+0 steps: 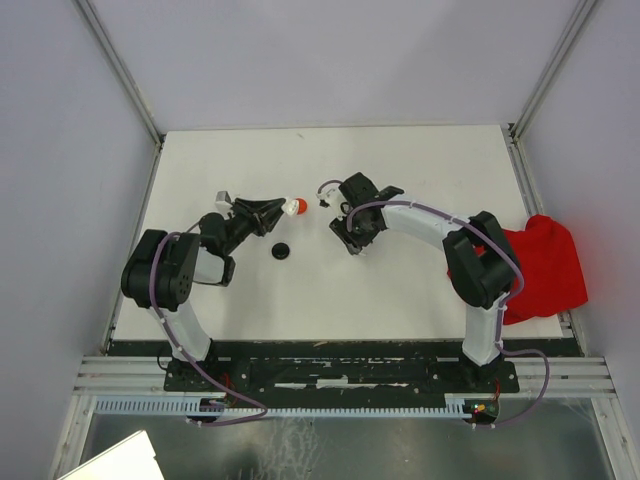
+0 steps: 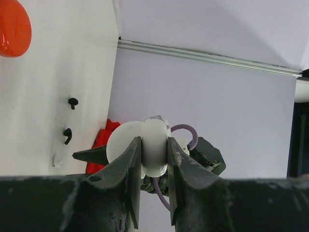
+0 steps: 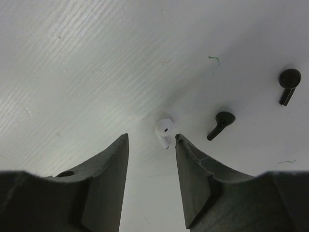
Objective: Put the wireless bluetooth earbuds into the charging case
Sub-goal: Pick up the earbud from the center of the board.
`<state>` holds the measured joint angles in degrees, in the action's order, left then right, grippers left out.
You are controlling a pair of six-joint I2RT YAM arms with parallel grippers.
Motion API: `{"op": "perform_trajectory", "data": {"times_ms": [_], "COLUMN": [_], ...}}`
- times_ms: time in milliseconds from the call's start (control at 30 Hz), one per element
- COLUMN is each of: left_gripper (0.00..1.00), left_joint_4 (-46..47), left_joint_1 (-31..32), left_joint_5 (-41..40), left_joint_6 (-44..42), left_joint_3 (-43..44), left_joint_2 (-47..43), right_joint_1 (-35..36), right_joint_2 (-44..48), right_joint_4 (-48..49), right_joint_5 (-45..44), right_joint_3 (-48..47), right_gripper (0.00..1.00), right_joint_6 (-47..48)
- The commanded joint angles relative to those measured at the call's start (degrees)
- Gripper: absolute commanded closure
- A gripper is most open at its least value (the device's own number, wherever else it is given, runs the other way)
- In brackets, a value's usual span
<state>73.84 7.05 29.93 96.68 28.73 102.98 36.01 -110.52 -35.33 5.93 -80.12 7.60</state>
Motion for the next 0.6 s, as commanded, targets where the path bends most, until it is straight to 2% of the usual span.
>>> {"op": "perform_trajectory", "data": {"times_ms": [0,567], "left_gripper": [0.97,0.97], "left_joint_4": [2.6,3.5], "left_joint_1": [-0.7,-1.1], "left_joint_5": [-0.2,0.2], "left_joint_6": [-2.0,-1.7], "left_joint_3": [-0.2,-0.3], "left_joint_2": [-2.3,-1.5], "right_joint_1": [0.3,0.3], "right_joint_2": [-1.5,-5.1], "right_joint_4": [-1.6,-4.2], "right_joint_5": [-2.3,-1.9], "right_joint_3": [-3.8,-5.9], "right_gripper": [0.49,0.52], "right_joint_6": [2.4,5.2]}}
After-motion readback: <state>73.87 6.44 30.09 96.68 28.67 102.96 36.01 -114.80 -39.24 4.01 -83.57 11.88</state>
